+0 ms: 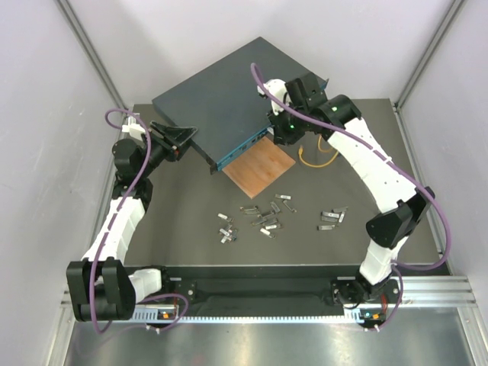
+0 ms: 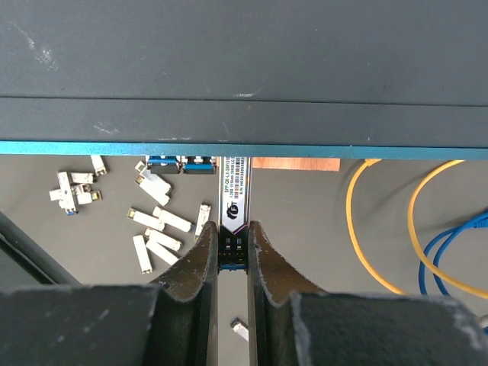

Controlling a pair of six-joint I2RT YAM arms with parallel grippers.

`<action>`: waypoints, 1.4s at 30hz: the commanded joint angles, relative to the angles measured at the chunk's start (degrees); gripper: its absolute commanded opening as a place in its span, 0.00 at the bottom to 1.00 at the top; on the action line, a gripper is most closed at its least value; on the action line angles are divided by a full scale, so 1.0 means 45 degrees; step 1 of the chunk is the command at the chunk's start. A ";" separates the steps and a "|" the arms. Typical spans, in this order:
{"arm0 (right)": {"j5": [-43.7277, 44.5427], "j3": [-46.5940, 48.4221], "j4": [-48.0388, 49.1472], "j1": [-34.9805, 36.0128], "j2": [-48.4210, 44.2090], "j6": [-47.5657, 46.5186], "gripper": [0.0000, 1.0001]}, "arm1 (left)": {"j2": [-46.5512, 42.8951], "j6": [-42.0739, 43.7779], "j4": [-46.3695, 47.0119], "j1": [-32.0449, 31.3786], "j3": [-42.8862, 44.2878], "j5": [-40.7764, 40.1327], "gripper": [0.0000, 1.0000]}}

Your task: Insert the plug into the switch port

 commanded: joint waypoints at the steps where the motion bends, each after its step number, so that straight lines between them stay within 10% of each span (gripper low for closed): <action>1: -0.0390 0.0840 0.2127 0.0342 0.0326 0.0212 0.00 | 0.0266 0.0721 0.1088 -0.0621 0.0232 0.0312 0.15; 42: 0.1216 0.1131 0.1990 0.0811 0.0717 -0.0451 0.00 | 0.0305 0.0936 0.0834 -0.0699 0.0349 0.0312 0.14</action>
